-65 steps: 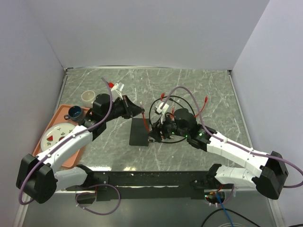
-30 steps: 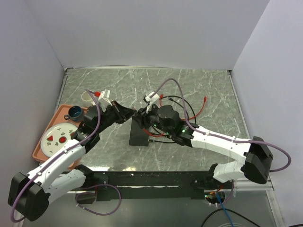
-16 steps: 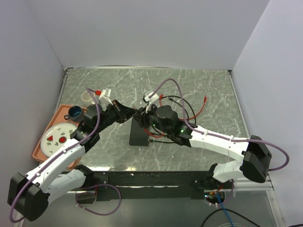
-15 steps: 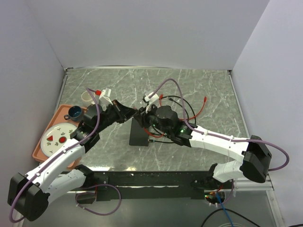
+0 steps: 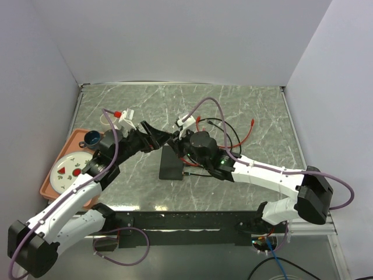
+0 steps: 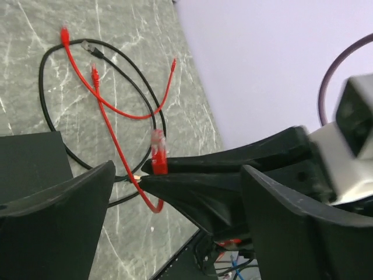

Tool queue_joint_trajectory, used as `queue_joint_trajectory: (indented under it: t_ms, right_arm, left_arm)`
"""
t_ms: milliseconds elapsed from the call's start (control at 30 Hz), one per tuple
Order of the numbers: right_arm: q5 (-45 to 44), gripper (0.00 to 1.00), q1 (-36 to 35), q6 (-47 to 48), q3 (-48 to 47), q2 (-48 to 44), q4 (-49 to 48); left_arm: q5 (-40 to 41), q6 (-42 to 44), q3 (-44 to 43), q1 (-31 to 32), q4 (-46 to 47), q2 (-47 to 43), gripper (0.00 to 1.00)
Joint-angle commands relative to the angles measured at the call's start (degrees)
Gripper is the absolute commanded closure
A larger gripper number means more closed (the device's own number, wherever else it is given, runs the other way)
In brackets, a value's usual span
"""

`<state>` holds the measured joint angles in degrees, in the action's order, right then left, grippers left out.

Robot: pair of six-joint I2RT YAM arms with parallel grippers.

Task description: Insert the plug into the switch port

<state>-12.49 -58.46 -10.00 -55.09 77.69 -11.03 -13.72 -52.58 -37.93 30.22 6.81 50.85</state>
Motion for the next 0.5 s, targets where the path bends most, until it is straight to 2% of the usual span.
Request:
queue_joint_trajectory:
  t_ms: [0,100,200,233,367,467]
  right_arm:
    - [-1.7,1.0,-0.3,4.6,3.1,-5.3,-2.9]
    - [-3.8,1.0,-3.1,9.2,9.0,-9.7,-5.1]
    - [-12.2,1.0,-9.0,15.9,13.6,-13.9,-8.6]
    - [-16.5,1.0,-10.6,17.3,14.4,-14.5,-9.4]
    - [-22.2,1.0,-14.9,21.5,15.7,-16.3,-8.7]
    - [-29.2,1.0,-21.2,28.2,19.9,-18.4,-17.4]
  left_arm:
    - [6.0,3.8,-5.0,0.4,-6.6,-3.1,0.04]
    - [7.3,5.3,-6.1,-0.3,-9.4,-3.9,0.02]
    - [6.2,5.7,-6.0,-0.8,-9.2,-3.9,0.02]
    - [4.3,6.1,-5.8,-0.9,-8.8,-3.7,0.02]
    - [-5.1,8.3,-5.4,-0.9,-4.8,-1.0,0.07]
    - [-10.3,10.1,-5.7,-0.9,-3.6,0.8,0.12]
